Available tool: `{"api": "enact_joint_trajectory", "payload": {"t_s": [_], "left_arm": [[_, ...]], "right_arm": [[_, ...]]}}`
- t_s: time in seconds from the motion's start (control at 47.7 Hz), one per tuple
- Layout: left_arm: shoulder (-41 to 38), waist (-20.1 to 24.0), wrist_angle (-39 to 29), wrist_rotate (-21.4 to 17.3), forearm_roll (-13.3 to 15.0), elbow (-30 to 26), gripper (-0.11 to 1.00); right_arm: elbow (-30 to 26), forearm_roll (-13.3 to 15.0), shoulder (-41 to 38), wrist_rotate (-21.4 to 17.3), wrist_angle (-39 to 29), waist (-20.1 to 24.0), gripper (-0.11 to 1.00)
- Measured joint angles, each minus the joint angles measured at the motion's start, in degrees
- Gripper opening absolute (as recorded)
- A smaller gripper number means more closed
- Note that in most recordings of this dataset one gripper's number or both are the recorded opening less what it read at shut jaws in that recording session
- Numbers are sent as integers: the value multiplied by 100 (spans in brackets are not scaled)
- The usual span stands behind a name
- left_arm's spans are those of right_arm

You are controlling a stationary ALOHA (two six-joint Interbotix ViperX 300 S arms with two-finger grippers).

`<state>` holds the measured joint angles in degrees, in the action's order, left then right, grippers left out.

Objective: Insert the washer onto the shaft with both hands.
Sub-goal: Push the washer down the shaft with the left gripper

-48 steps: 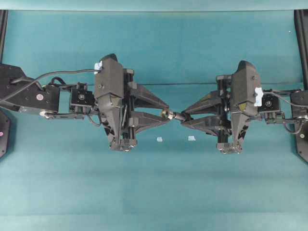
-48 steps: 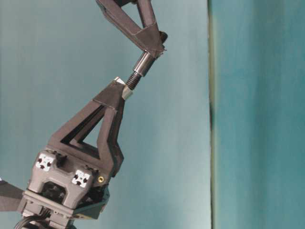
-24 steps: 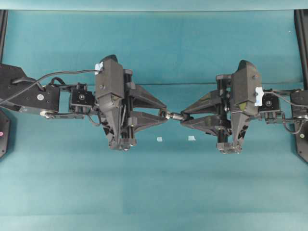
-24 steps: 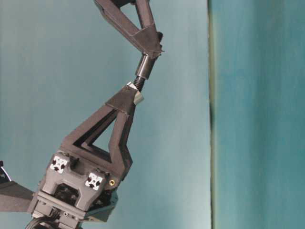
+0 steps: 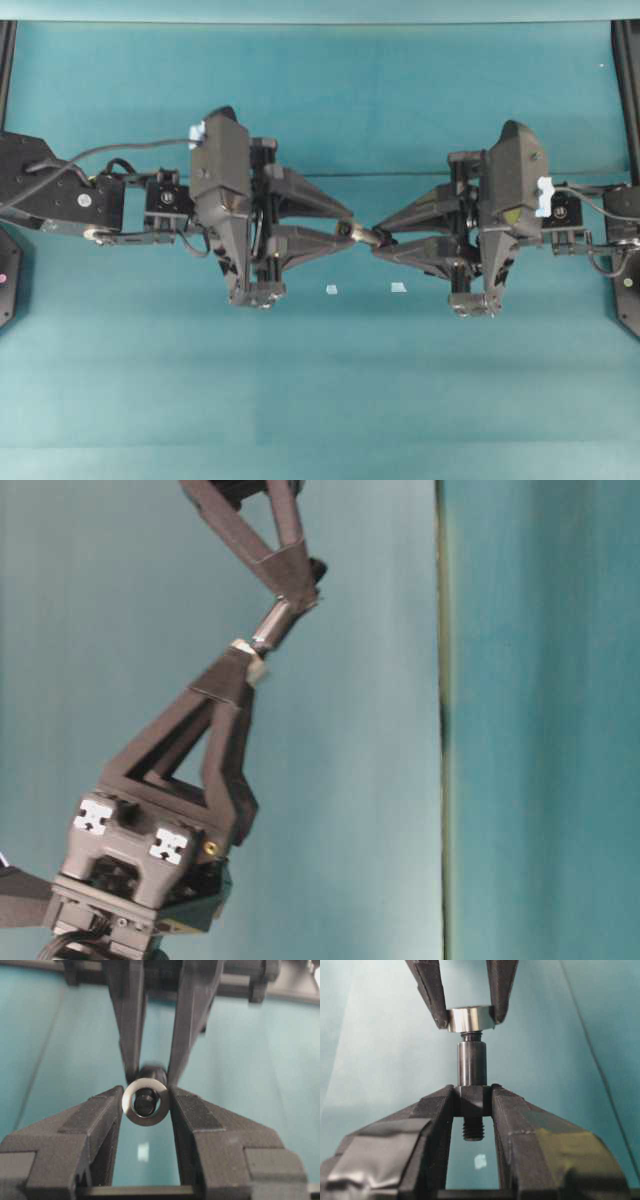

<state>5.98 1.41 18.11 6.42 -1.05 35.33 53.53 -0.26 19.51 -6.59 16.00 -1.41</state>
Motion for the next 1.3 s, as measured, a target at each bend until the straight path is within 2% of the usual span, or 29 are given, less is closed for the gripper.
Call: {"api": "enact_joint_trajectory", "payload": {"t_s": [0.755, 1.301], "left_arm": [[-97, -9, 149, 9, 0, -141, 36], [-158, -35, -70, 9, 0, -176, 36]], "right_arm": [[9, 0, -9, -9, 650, -62, 0], [9, 9, -9, -9, 659, -79, 0]]}}
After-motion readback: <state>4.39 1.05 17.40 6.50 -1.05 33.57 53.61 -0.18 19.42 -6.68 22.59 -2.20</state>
